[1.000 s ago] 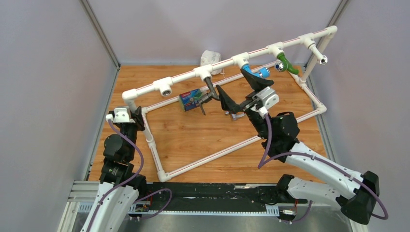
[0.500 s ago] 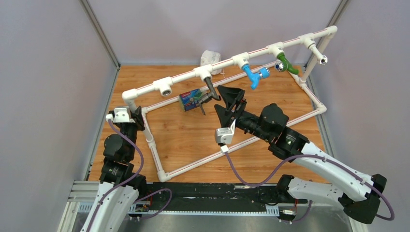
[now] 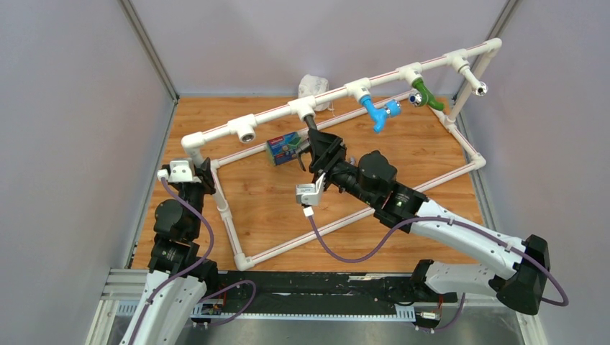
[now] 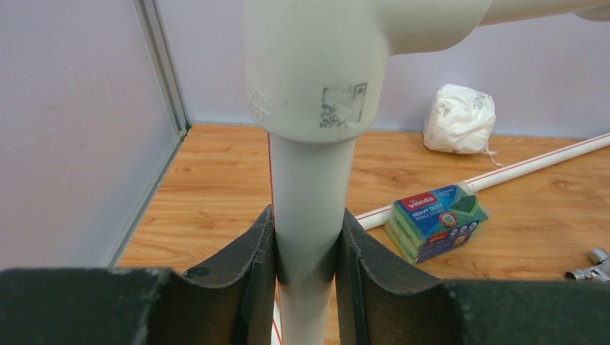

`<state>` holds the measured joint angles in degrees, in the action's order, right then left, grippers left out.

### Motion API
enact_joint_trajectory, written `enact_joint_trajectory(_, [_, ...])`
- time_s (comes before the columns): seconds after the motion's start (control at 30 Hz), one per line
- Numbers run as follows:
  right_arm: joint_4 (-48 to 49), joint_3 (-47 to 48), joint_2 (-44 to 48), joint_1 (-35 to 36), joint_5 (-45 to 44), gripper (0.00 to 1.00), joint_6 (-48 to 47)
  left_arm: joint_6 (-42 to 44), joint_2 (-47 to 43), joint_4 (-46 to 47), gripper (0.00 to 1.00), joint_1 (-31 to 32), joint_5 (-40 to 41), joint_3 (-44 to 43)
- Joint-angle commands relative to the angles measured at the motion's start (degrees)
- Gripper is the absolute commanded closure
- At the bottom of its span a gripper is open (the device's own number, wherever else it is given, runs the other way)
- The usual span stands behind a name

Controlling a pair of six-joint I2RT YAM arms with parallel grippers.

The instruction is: Install the water faucets

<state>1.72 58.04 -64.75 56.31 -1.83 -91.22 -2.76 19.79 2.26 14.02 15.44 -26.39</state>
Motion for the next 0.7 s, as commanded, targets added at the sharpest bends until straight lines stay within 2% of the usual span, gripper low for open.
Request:
enact_joint_trajectory(0.0, [14.4, -2.8, -0.8, 0.4, -4.0, 0.53, 2.1, -0.8, -0.1, 3.4, 1.0, -0.5, 1.3, -0.9])
enact_joint_trajectory(0.1, [17.8, -3.1, -1.3, 0.3, -3.6, 0.68, 12.5, -0.8, -0.2, 3.5, 1.0, -0.5, 1.4, -0.9])
enact_joint_trajectory(0.23, [29.4, -5.6, -0.7, 0.3, -2.0, 0.86, 35.4, -0.8, -0.3, 3.5, 1.0, -0.5, 1.4, -0.9])
enact_joint_trajectory(0.33, [44.7, -9.2, -0.5, 0.2, -3.6, 0.88, 57.5, -0.8, -0.2, 3.5, 1.0, -0.5, 1.4, -0.8])
enact_joint_trajectory(0.43, [59.7, -12.7, -2.2, 0.2, -13.0, 0.9, 78.8, -0.8, -0.1, 3.5, 1.0, -0.5, 1.3, -0.9])
enact_joint_trajectory(0.5, [66.6, -14.4, -3.4, 0.2, -24.1, 0.95, 94.6, -0.8, -0.2, 3.5, 1.0, -0.5, 1.3, -0.8])
enact_joint_trajectory(0.53, [68.1, -15.0, -3.7, 0.1, -29.1, 0.93, 102.5, -0.8, -0.2, 3.4, 1.0, -0.6, 1.4, -0.8])
enact_joint_trajectory(0.6, [66.9, -15.3, -4.2, 0.2, -38.0, 1.0, 116.6, -0.8, -0.1, 3.4, 1.0, -0.5, 1.4, -0.8])
enact_joint_trajectory(0.63, [64.4, -15.1, -4.2, 0.1, -41.6, 1.0, 123.8, -0.8, 0.0, 3.4, 1.0, -0.5, 1.5, -0.8])
enact_joint_trajectory(0.67, [60.1, -14.5, -3.9, 0.1, -44.6, 0.96, 129.7, -0.8, -0.1, 3.5, 1.0, -0.6, 1.4, -0.8])
